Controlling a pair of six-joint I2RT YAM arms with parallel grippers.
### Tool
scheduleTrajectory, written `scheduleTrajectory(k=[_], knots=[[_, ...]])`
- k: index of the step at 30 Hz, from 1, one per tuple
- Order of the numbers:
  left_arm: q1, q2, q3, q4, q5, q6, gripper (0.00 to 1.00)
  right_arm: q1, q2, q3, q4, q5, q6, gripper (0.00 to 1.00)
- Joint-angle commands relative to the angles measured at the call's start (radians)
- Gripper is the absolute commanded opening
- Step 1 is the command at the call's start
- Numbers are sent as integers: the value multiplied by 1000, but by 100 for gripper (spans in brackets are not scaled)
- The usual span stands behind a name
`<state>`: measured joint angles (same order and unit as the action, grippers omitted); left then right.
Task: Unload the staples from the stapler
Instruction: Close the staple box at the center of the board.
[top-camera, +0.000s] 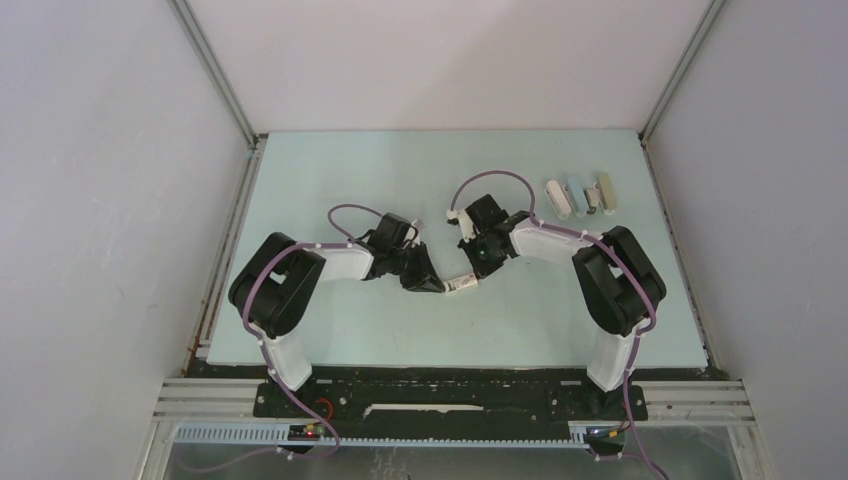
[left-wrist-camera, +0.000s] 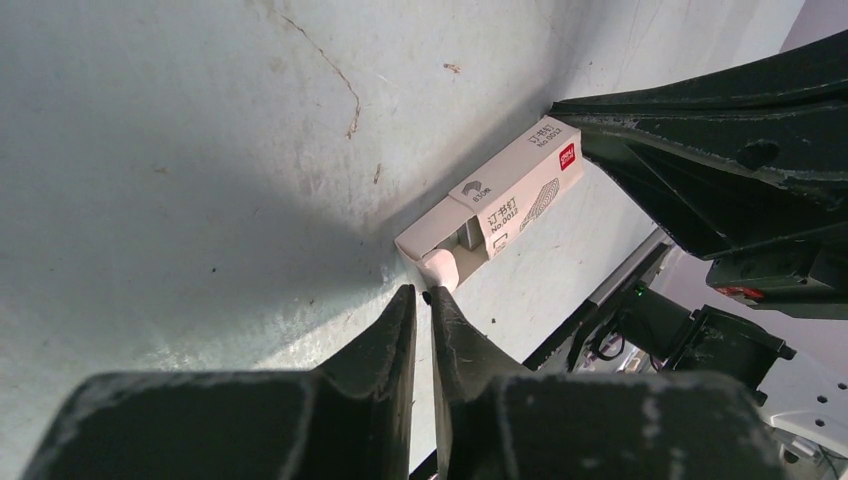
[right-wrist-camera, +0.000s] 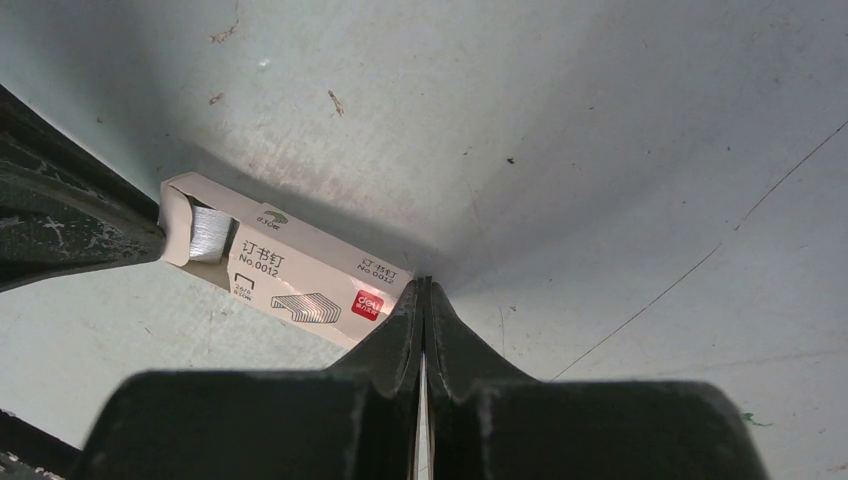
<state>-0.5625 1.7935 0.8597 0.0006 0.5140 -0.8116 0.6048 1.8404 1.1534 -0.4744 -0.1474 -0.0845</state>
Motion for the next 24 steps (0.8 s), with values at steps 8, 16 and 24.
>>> scheduleTrajectory(k=[8, 16, 24], knots=[[1, 12, 56, -25, -30, 18, 14, 62, 16, 19, 16, -19, 4, 4], [-2, 15, 73, -63, -45, 30, 13, 86, 22, 26, 16, -8, 8, 5], [-4, 18, 81, -75, -48, 34, 11, 99, 25, 36, 14, 1, 8, 5]])
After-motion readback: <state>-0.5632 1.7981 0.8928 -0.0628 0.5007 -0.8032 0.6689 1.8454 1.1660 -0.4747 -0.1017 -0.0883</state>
